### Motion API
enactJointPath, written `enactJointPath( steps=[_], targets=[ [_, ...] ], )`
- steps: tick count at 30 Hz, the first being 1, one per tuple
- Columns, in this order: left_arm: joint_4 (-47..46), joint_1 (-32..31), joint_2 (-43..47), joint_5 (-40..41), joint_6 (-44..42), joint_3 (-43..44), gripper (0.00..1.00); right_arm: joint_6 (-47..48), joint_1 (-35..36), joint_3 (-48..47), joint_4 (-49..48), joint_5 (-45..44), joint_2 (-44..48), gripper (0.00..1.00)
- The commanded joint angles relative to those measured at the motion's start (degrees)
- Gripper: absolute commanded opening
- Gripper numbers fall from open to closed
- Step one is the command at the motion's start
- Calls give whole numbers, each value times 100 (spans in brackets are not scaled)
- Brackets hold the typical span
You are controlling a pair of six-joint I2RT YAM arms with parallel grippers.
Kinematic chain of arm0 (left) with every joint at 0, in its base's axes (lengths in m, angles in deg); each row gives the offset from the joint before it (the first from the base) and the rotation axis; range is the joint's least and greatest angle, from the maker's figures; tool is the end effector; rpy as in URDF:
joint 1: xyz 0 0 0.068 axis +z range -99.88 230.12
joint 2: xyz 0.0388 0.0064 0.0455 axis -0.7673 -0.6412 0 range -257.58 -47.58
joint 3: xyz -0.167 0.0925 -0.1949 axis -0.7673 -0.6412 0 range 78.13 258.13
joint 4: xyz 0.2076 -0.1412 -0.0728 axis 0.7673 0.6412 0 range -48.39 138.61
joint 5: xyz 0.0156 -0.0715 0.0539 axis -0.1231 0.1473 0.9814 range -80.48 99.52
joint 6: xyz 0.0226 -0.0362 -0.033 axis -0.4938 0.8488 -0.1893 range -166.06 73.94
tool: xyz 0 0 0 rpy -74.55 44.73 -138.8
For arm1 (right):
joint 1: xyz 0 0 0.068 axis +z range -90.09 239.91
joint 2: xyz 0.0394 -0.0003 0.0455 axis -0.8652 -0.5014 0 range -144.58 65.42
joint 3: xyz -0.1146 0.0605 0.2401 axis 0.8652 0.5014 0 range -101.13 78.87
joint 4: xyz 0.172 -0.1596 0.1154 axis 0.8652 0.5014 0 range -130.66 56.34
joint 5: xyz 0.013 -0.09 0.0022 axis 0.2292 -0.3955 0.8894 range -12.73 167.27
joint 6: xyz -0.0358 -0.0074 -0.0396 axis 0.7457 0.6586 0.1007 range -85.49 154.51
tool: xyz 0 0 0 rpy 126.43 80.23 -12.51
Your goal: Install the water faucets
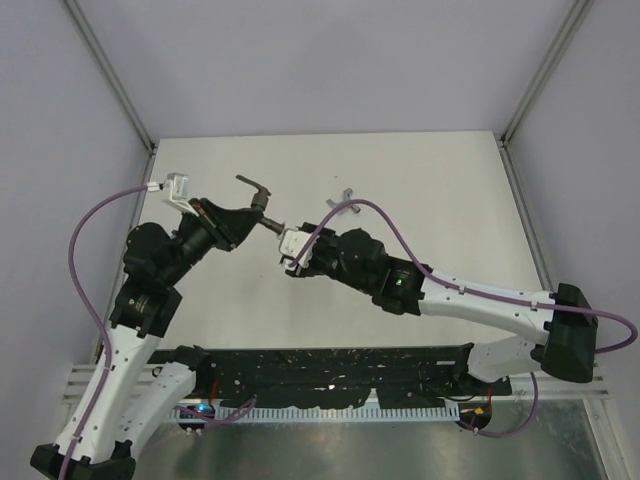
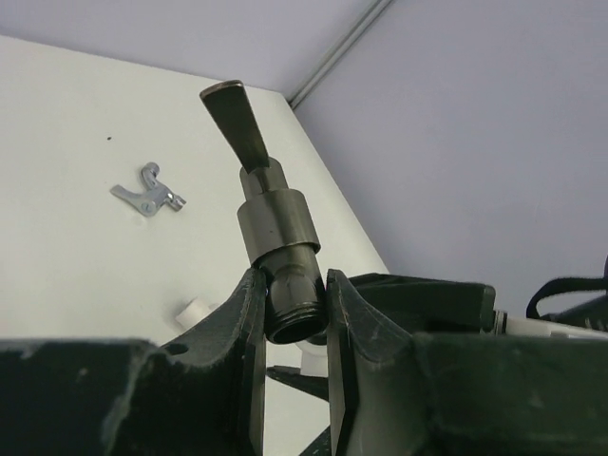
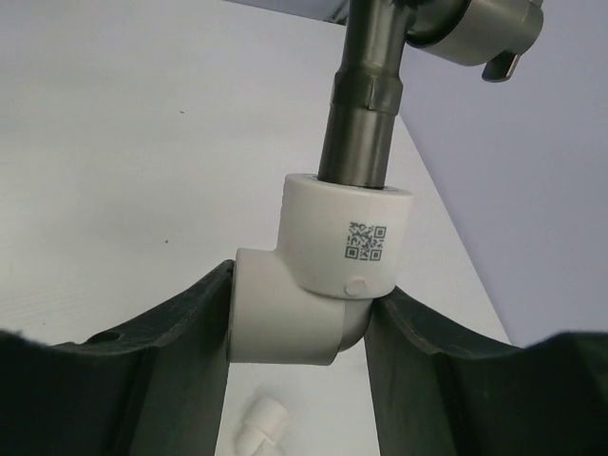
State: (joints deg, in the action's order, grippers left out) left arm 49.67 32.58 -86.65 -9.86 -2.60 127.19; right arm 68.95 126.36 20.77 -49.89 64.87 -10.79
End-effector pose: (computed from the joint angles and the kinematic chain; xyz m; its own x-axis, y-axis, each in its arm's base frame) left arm 0.1427 -0.0575 0.3851 -0.3897 -0.5575 -0.7331 0.4579 0.5734 -0.6794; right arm 0.1333 0.2868 0.3341 0.4075 -0.4473 -0.7961 -0.7034 0.4022 -0.5860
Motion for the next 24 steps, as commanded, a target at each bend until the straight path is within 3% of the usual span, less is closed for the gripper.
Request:
enactJointPath(
  steps=[1, 4, 7, 8, 10, 12, 13, 15, 19, 24],
  targets=[
    [-488, -4, 119, -504, -1171, 227, 0, -946, -438, -473, 273, 1914, 527, 11],
    [-586, 14, 154, -725, -1656, 157, 0, -1657, -940, -579, 501, 3301, 580, 6],
    [-734, 14, 250, -682, -1727, 25, 0, -1747, -1012, -789, 878, 3455, 615, 12],
    [-761, 14, 294, -751, -1753, -36, 0, -1799, -1073, -825, 1080, 3594, 624, 6],
    [-1112, 14, 400, -761, -1745, -168, 0, -2149, -1265, -895, 1091, 4216, 590, 5],
    [-1131, 5, 461, -612, -1718, -212, 0, -2274, -1311, -956, 1213, 4194, 580, 33],
    [-1070, 14, 479, -542, -1718, -195, 0, -2301, -1311, -957, 1274, 4133, 598, 64],
    [-982, 14, 497, -418, -1727, -204, 0, -2283, -1311, -922, 1301, 4027, 694, 79],
    [-1226, 5, 514, -304, -1438, -405, 0, -2336, -1311, -1001, 1450, 3886, 721, 90],
    [-1745, 14, 400, -540, -1025, -660, 0, -2696, -1311, -1106, 1084, 3570, 370, 92]
  ],
)
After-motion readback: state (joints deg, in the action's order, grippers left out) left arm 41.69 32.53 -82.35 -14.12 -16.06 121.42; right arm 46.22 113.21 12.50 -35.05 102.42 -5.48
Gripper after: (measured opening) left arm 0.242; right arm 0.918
